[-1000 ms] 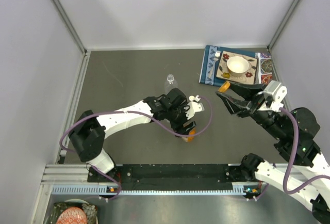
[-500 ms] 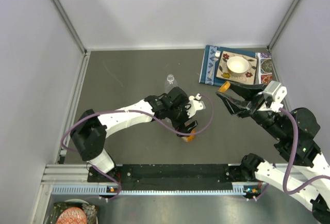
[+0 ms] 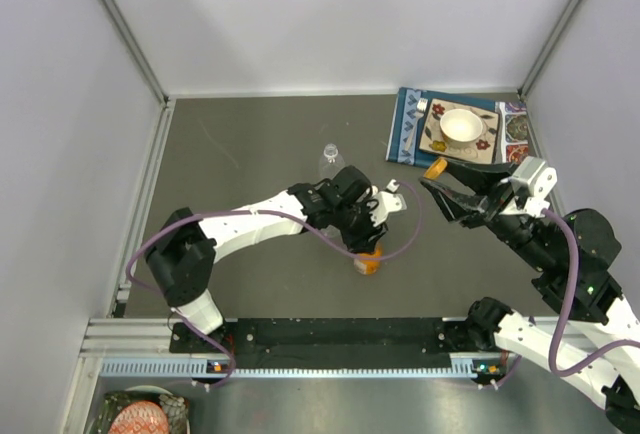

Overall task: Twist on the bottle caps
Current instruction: Adjust the plastic bottle at the center of the board.

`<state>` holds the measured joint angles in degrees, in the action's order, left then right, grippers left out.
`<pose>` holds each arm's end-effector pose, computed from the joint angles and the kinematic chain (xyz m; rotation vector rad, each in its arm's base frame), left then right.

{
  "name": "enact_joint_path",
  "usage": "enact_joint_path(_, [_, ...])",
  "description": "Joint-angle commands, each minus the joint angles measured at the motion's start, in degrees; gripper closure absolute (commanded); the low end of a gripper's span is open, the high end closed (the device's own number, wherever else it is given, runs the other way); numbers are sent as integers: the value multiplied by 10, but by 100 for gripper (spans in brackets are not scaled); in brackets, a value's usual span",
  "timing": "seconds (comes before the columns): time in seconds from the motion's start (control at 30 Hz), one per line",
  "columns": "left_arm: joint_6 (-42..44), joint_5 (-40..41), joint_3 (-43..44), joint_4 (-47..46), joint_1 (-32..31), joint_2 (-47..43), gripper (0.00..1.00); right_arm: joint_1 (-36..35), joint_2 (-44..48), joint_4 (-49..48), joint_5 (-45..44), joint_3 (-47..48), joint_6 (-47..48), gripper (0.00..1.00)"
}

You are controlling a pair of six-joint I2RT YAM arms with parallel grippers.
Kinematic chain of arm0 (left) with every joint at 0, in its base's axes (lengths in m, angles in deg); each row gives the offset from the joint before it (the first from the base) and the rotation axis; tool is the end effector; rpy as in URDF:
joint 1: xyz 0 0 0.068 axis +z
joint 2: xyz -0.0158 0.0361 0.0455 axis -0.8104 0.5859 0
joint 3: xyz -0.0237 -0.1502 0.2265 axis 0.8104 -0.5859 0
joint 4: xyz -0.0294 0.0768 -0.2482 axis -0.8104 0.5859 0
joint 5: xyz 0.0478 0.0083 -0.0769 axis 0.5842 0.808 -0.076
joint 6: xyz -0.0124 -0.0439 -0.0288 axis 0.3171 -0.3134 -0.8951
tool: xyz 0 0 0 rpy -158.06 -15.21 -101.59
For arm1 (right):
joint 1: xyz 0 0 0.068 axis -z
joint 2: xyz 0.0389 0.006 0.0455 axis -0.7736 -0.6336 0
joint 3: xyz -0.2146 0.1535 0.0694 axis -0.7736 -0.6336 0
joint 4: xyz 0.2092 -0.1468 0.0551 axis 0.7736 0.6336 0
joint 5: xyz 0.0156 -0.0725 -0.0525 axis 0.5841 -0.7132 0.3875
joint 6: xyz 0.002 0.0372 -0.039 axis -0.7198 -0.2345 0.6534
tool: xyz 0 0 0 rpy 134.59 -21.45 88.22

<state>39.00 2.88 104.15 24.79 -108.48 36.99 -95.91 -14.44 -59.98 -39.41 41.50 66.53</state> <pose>0.1984 -0.3005 0.2370 1.5585 2.0227 -0.8015 0.0593 0.0647 0.4424 -0.6241 1.0845 0.6404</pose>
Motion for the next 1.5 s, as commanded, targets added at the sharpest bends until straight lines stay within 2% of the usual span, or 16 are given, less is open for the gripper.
enact_joint_path(0.0, [8,-7,3,6,-15,11,60,-5,8,-3,-9,3,-6,64])
enact_joint_path(0.1, [18,11,6,22,-23,11,69,-5,9,1,-11,2,-9,64])
enact_joint_path(0.2, [43,46,37,82,-38,14,76,-5,10,3,-11,4,-11,64])
enact_joint_path(0.3, [72,112,87,198,-65,38,81,-5,11,5,-11,7,-13,64])
enact_joint_path(0.4, [88,174,133,311,-94,73,83,-5,12,6,-9,9,-18,64])
enact_joint_path(0.53, [98,223,124,344,-117,68,85,-5,13,9,-4,17,-22,64])
enact_joint_path(0.67, [88,283,162,390,-141,105,92,-5,14,12,-2,22,-31,64])
enact_joint_path(0.8, [94,313,206,458,-155,142,92,-5,13,16,1,28,-36,64])
enact_joint_path(0.93, [109,321,196,496,-156,132,93,-5,15,26,3,35,-38,64])
enact_joint_path(1.2, [115,360,108,576,-154,63,93,-5,15,24,14,34,-44,64])
enact_joint_path(1.37, [103,343,119,600,-150,41,95,-5,20,22,22,29,-54,64])
enact_joint_path(1.47, [93,319,142,598,-151,50,100,-5,27,20,23,25,-59,64])
